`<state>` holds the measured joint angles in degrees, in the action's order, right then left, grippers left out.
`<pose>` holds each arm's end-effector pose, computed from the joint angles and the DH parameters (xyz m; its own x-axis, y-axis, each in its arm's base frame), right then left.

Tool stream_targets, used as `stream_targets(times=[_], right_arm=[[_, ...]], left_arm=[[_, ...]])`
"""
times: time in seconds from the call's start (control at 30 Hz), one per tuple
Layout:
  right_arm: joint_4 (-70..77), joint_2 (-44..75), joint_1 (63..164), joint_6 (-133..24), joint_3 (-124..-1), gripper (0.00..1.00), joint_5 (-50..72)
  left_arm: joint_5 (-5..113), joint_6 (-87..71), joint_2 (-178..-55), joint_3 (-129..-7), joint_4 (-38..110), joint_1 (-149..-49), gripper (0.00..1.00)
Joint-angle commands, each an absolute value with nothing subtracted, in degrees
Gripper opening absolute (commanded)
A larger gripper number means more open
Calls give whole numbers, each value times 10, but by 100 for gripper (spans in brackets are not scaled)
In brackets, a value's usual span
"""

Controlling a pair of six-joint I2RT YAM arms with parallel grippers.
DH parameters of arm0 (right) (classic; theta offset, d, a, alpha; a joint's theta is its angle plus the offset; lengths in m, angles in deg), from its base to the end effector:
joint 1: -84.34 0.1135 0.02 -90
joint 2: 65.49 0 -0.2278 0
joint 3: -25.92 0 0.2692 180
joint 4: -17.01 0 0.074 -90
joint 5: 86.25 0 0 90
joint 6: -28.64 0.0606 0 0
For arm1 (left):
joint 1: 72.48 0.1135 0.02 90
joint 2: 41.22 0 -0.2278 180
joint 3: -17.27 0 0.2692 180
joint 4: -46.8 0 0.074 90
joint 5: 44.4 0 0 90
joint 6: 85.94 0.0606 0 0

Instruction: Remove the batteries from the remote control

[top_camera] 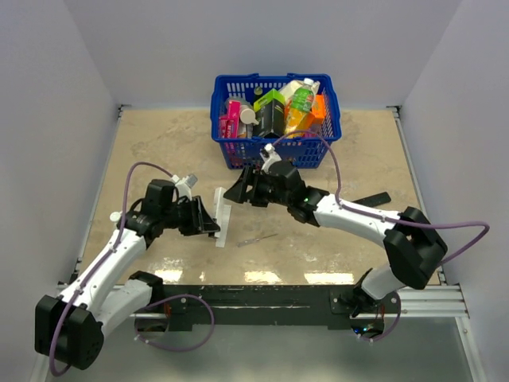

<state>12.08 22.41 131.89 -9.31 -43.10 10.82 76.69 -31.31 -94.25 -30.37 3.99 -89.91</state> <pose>0.2571 0.2921 0.1999 -0.8049 0.2795 -0.5235 -0.2822 0.5957 0.7520 0.2148 -0.1002 0.1764 -0.9185 -0.2312 -0.3207 0.0652 0.7114 -0.6997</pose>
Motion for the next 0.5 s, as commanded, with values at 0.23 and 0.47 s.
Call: stream_targets(times=[0.23,0.47], right_arm=[[576,133,1293,-8,-237,86,313],[888,228,1293,156,-224,79,373]], left_arm=[[980,-430,-857,-311,216,-902,0],[1015,-478,-846,-310,284,-902,0]])
